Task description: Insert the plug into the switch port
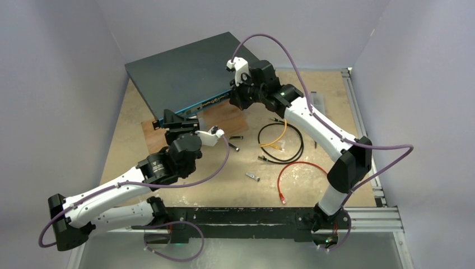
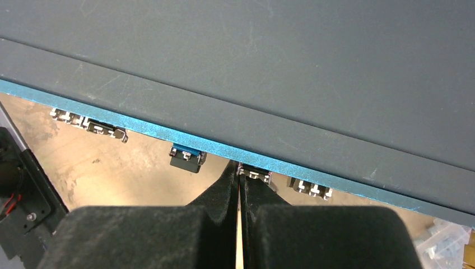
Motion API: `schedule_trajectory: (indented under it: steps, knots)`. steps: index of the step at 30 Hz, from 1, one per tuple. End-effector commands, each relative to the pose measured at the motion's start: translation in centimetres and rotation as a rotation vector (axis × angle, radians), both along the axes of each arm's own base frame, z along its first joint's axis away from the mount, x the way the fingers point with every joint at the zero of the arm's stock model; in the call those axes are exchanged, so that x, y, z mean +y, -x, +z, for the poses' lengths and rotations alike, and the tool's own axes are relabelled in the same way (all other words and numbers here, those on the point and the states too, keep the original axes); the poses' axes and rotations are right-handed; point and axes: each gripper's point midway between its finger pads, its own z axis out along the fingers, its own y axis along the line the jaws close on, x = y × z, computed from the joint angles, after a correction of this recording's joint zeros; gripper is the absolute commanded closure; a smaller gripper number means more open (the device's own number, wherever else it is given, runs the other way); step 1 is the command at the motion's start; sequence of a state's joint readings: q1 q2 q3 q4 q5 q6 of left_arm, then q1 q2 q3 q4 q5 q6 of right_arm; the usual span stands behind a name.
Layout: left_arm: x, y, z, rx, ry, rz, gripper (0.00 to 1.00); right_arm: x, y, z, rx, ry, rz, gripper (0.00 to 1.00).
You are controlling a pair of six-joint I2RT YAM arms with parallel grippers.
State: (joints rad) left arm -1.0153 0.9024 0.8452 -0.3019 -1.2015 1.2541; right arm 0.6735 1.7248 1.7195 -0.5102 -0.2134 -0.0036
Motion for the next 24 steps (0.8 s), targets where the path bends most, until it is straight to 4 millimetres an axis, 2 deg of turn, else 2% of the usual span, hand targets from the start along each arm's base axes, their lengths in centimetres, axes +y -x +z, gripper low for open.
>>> schedule_trajectory:
  steps: [1,5,9,12,14,18,21,24]
  knots:
    - [0.8,0.9,0.4,-0.013,0.005,0.030,1.00,1.9,-1.1,7.6,-0.269,-0.219,0.049,1.00]
    - [0.9,0.9,0.4,-0.015,0.005,0.033,1.00,0.5,0.7,7.4,-0.298,-0.249,0.048,0.86]
    - [0.8,0.9,0.4,-0.013,0.003,0.032,1.00,-1.7,1.8,9.2,-0.382,-0.329,-0.027,0.70]
    - [0.7,0.8,0.4,-0.011,0.003,0.029,1.00,-3.2,2.0,10.1,-0.449,-0.369,-0.090,0.62]
    - [0.6,0.8,0.4,-0.011,0.003,0.030,1.00,-3.9,2.0,10.5,-0.470,-0.390,-0.123,0.61]
    - [0.6,0.7,0.4,-0.011,0.006,0.028,1.00,-4.3,2.0,9.6,-0.460,-0.389,-0.145,0.73]
    - [0.6,0.7,0.4,-0.011,0.005,0.031,1.00,-4.0,1.7,8.5,-0.432,-0.385,-0.150,0.76]
    - [0.6,0.8,0.4,-0.011,0.005,0.030,1.00,-3.6,1.3,8.3,-0.438,-0.396,-0.146,0.78]
